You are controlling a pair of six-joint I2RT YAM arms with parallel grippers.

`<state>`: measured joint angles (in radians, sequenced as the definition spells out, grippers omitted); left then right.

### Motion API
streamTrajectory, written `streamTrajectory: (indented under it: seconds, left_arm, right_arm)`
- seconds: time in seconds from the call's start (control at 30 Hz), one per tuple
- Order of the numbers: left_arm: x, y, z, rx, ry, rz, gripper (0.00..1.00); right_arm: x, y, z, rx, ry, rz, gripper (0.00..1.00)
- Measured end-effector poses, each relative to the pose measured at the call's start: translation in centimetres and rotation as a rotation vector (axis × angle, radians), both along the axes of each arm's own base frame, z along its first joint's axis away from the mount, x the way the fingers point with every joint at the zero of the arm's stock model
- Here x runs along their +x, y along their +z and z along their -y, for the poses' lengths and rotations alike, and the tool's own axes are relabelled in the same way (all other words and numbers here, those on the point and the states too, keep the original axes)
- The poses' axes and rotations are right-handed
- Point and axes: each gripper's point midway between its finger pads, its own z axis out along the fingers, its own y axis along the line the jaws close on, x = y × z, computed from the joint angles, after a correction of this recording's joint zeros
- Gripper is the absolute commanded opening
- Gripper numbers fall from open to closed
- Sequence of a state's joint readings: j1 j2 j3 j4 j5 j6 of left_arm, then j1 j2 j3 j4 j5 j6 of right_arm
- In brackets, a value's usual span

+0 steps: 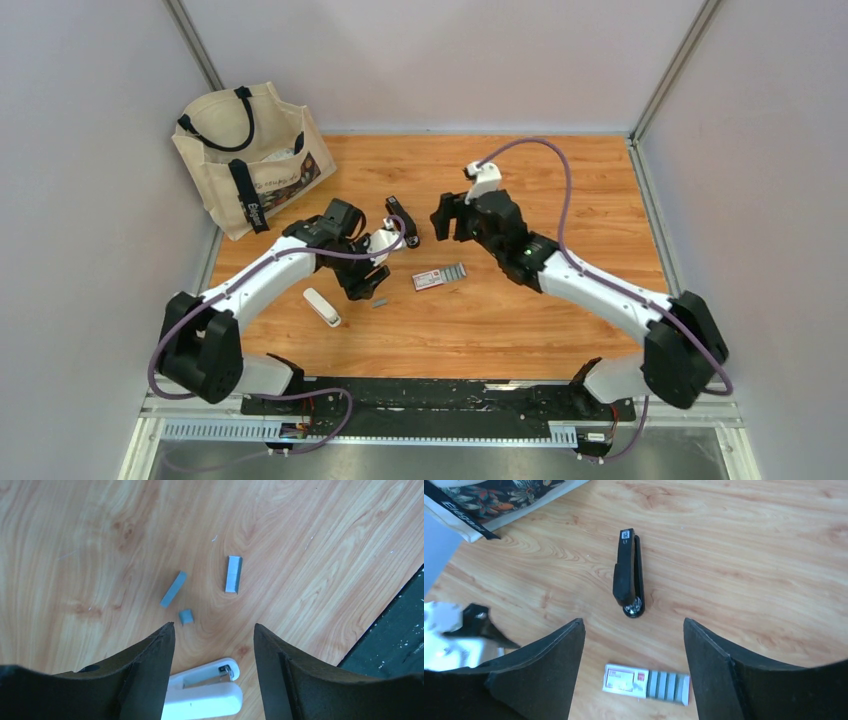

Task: Unload the staples from the stapler

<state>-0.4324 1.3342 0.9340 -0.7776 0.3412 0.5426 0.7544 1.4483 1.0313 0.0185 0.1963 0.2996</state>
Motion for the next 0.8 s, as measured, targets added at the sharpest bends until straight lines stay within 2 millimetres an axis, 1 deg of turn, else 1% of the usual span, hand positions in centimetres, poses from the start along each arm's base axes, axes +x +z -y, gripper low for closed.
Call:
streamTrajectory:
  seconds: [0.07,0.13,0.17,0.27,0.33,0.4,0.43,0.5,0.6,0.67,0.8]
  left_arm:
    - [-0.1,-0.7,0.5,0.015,-0.02,-0.018,0.69]
    - [-0.3,-1.4,1.1,0.03,-0.043,-0.038,0.69]
    - [-0.4,-1.8,1.4,0.038,-0.055,-0.046,0.69]
    - [-0.9,-2.8,2.3,0.07,-0.1,-0.054,0.69]
    - [-1.1,-3.1,2.9,0.085,-0.127,-0.047,0.68]
    - [-1.3,-3.6,3.5,0.11,-0.156,-0.042,0.68]
    - [-1.2,-3.8,3.7,0.122,-0.164,-0.042,0.68]
    - [-0.9,-4.2,4.1,0.14,-0.172,-0.042,0.68]
    - [-0.3,-4.7,4.3,0.161,-0.167,-0.041,0.68]
    - [-0.3,-5.1,4.1,0.177,-0.161,-0.046,0.68]
    - [-0.5,-5.4,4.2,0.193,-0.166,-0.048,0.66]
  right_arm:
    - [-1.7,0.2,1.7,0.047,-0.018,-0.003,0.74]
    - [-3.2,-0.8,3.0,0.071,-0.033,-0.028,0.73]
    - [-4.0,-1.7,3.5,0.083,-0.039,-0.047,0.73]
    - [-6.2,-5.4,5.1,0.094,-0.06,-0.125,0.72]
    - [-7.7,-8.7,6.2,0.081,-0.08,-0.195,0.72]
    - [-8.7,-10.8,7.0,0.069,-0.096,-0.239,0.71]
    - [-9.2,-11.4,7.4,0.068,-0.103,-0.254,0.71]
    - [-9.6,-11.8,7.8,0.08,-0.109,-0.259,0.71]
    - [-9.5,-10.7,7.6,0.124,-0.109,-0.235,0.71]
    - [-9.2,-10.0,7.3,0.149,-0.107,-0.216,0.7]
    - [-9.0,-9.6,7.1,0.166,-0.106,-0.204,0.67]
